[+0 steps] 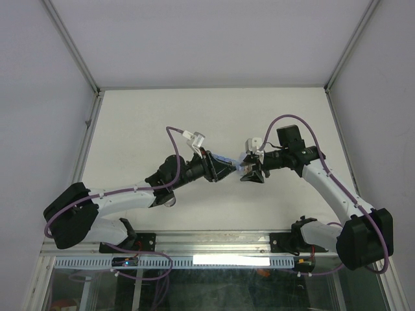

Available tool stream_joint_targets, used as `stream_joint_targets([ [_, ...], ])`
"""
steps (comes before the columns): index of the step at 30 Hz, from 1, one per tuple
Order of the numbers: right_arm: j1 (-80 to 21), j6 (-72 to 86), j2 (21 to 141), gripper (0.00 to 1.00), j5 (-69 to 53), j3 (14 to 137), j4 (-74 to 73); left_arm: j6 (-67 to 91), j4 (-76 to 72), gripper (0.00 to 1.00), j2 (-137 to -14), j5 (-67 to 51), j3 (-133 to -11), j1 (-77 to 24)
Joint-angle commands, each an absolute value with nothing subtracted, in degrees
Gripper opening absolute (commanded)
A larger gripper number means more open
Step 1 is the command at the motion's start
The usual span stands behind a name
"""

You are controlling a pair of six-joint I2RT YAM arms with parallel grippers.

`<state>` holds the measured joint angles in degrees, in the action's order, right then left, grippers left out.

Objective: Sort the pills into containers

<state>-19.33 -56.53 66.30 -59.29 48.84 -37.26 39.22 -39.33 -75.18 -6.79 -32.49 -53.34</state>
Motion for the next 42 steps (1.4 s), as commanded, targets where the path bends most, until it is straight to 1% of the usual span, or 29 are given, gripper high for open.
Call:
stream_joint_targets([
  [1, -19.5, -55.1, 66.1, 0.0, -60.3, 50.0, -35.4, 46.7, -38.2, 0.33, -73.1, -3.2, -36.1, -53.6],
  [2, -19.5, -55.1, 66.1, 0.0, -60.4, 50.0, -35.5, 46.0, -38.5, 0.44, -72.8, -3.5, -35.9, -53.6],
  [5, -19.4, -54.9, 65.9, 0.0, -60.4, 50.1, -35.5, 42.0, -39.9, 0.73, -70.9, -3.3, -34.3, -53.6],
  [8, -19.1, -55.0, 65.7, 0.0, -60.9, 50.1, -35.7, 37.7, -41.4, 0.93, -67.9, -2.3, -31.4, -53.6],
  [9, -19.1, -54.9, 65.7, 0.0, -61.0, 50.1, -35.7, 36.1, -42.3, 0.98, -66.7, -2.2, -30.2, -53.6],
  [13, -19.0, -55.4, 65.7, 0.0, -61.7, 50.2, -36.1, 29.1, -48.8, 0.99, -61.4, -3.4, -23.9, -53.4],
  [15, -19.0, -55.9, 65.9, 0.0, -62.3, 50.2, -36.5, 23.0, -52.0, 0.99, -60.0, -7.5, -21.3, -52.5],
  [19, -19.1, -56.6, 66.0, 0.0, -63.1, 50.2, -37.1, 7.1, -47.8, 0.99, -61.1, -17.6, -23.1, -50.6],
  [23, -19.1, -56.5, 66.0, 0.0, -63.5, 50.2, -37.2, -2.3, -47.2, 0.99, -64.3, -21.0, -24.8, -50.0],
  [25, -19.1, -56.6, 66.3, 0.0, -63.5, 50.1, -37.1, -2.5, -49.0, 0.99, -66.7, -23.5, -25.8, -48.5],
  [31, -19.1, -56.7, 66.7, 0.0, -63.2, 50.2, -37.3, 4.1, -51.0, 0.87, -75.6, -31.6, -31.8, -44.3],
  [35, -19.1, -56.8, 66.9, 0.0, -63.1, 50.1, -37.3, 7.3, -52.1, 0.81, -79.0, -34.1, -34.0, -43.6],
  [39, -19.1, -57.4, 67.5, 0.0, -63.2, 50.6, -38.2, 8.6, -53.4, 0.79, -80.4, -34.3, -34.7, -43.4],
  [42, -19.1, -57.6, 67.7, 0.0, -63.0, 50.7, -38.5, 8.6, -55.8, 0.8, -80.8, -37.4, -34.5, -43.3],
])
